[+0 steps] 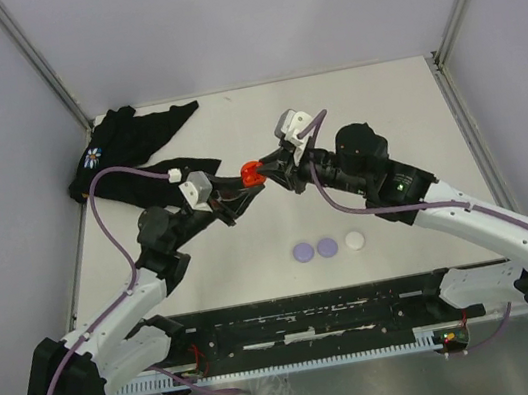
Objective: Insert the wireless bluetooth earbuds into the charging case
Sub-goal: Place the earbud in the charging case.
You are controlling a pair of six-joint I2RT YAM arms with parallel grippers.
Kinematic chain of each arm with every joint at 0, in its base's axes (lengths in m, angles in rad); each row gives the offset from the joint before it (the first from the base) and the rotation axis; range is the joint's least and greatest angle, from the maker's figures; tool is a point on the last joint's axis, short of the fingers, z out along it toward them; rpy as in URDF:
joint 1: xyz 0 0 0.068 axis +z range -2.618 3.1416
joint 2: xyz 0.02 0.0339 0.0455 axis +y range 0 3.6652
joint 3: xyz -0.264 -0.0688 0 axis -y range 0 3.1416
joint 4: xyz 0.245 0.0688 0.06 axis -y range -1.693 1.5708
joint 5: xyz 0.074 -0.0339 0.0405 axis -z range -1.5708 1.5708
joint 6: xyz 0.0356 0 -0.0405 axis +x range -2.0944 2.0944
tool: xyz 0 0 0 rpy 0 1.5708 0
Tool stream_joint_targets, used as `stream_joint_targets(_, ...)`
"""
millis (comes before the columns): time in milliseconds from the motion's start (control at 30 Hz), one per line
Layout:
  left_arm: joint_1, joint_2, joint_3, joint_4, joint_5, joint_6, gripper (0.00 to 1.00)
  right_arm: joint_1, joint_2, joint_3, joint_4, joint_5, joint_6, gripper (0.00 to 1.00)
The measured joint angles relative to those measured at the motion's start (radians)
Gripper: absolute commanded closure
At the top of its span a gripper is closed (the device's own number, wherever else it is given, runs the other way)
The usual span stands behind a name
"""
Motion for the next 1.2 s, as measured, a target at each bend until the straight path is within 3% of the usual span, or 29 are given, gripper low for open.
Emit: stream_joint_targets(1200, 0.000, 0.008, 0.012, 0.018, 0.050, -0.088, 0.97, 0.024, -0.018, -0.053, 0.082, 0.026, -0.030, 0.80)
